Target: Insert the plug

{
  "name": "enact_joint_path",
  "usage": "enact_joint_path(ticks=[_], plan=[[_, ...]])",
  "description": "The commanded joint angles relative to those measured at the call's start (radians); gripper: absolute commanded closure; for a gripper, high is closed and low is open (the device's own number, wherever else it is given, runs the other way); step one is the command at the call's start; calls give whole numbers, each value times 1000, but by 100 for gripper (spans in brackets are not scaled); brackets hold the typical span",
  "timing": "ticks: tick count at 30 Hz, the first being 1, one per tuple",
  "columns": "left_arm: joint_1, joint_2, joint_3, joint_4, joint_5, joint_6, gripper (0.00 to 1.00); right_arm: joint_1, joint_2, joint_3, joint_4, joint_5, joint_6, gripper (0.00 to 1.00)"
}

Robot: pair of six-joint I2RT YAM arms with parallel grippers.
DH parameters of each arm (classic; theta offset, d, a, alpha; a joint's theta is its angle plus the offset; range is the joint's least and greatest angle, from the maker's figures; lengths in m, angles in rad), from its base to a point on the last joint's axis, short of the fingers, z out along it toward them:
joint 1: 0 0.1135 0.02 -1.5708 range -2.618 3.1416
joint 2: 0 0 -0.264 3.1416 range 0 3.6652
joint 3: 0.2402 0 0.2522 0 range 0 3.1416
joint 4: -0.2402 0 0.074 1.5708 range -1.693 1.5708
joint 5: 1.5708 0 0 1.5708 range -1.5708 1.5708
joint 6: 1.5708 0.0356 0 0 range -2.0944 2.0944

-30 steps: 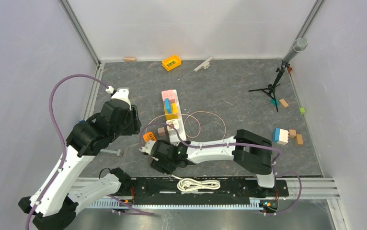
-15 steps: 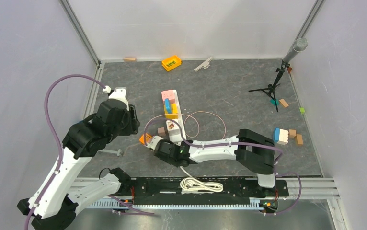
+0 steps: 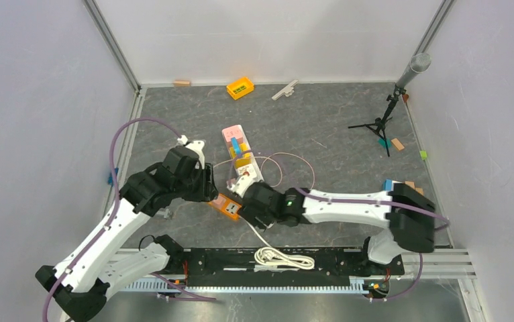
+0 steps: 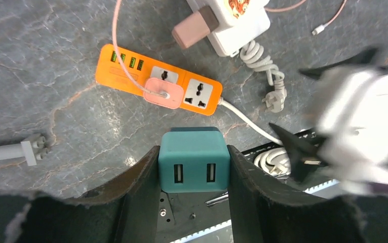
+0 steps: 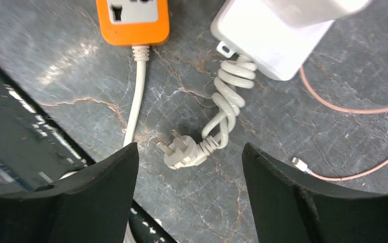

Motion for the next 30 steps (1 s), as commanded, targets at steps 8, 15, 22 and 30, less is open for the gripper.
enact_joint_path(ticks=[8, 15, 22, 30], plan=[[-171, 53, -183, 295, 27, -71, 98, -213, -324, -222, 181, -280, 207, 13], [-233, 51, -290, 450, -12, 7, 98, -278, -367, -284, 213, -344, 231, 12], [-249, 50, -359, 481, -85, 94, 98, -285, -360, -290, 218, -359, 232, 12], [-249, 58, -415, 510, -121, 75, 98, -290, -352, -289, 218, -369, 227, 12]])
